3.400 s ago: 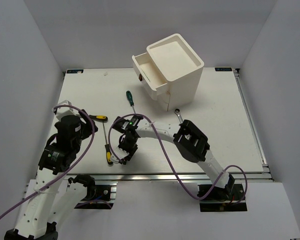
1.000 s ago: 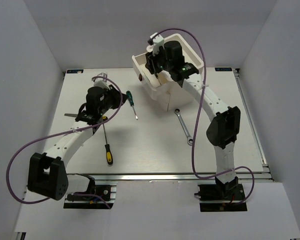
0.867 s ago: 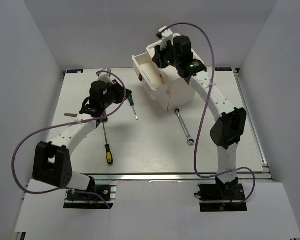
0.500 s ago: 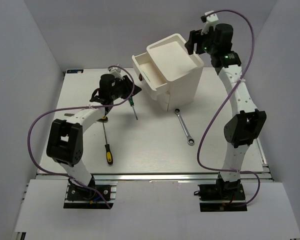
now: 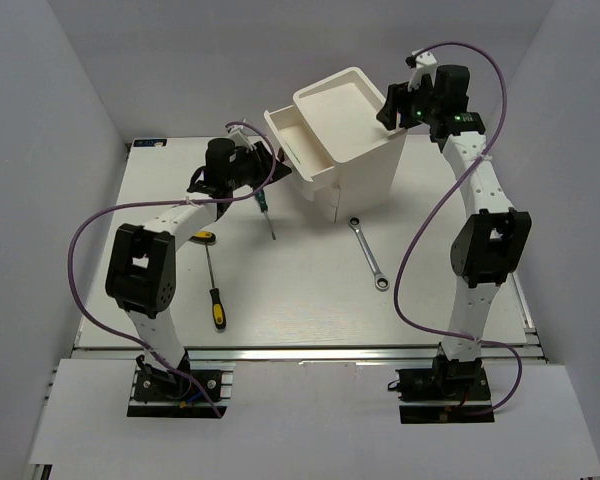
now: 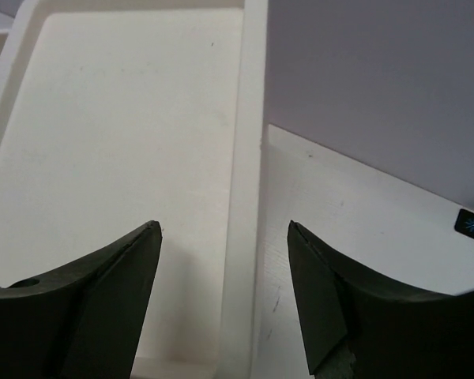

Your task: Sort the tools into containers

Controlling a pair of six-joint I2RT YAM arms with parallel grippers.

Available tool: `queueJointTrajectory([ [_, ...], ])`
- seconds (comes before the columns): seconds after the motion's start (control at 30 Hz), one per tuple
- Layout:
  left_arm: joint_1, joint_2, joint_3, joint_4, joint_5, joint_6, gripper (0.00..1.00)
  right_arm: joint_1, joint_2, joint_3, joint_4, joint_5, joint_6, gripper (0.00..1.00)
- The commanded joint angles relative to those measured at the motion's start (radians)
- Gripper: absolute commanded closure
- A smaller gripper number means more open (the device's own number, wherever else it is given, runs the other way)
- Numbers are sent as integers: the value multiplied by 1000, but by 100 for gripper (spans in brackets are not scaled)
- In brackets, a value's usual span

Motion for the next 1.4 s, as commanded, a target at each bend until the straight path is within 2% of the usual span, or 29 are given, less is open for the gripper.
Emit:
queueJointTrajectory([
  [0.0, -2, 15, 54, 11, 35, -10, 52, 5, 21, -25, -20, -42, -16, 32],
  [0.1, -1, 35, 71, 19, 42, -21, 52, 5, 33, -35, -23, -34, -25, 38],
  [0.2, -1, 61, 92, 42, 56, -47, 52, 5, 41, -38, -29, -34, -30, 60],
  [0.23, -1, 69, 100, 48, 59, -61, 53, 3, 41, -38, -32, -40, -28, 73],
  [0.37, -7, 122, 155, 66, 68, -87, 52, 8, 35, -42, -44, -92, -30, 91],
  [0.63, -44, 241, 319, 53, 75, -107, 52, 37, 12, -75, -72, -121, -27, 95],
  [0.97, -90, 388, 523, 31, 73, -138, 52, 60, -16, -108, -72, -108, 5, 95],
  [1.1, -91, 357, 481, 11, 30, -127, 50, 62, -17, -108, -69, -92, 12, 89],
  [1.13, -88, 344, 464, 1, 10, -119, 43, 60, -17, -107, -67, -86, 12, 87],
  [1.2, -74, 307, 410, -9, -13, -107, 38, 62, -17, -108, -67, -83, 10, 84],
  [1.37, -45, 264, 335, -38, -13, -60, 37, 62, -16, -113, -67, -78, 9, 80],
])
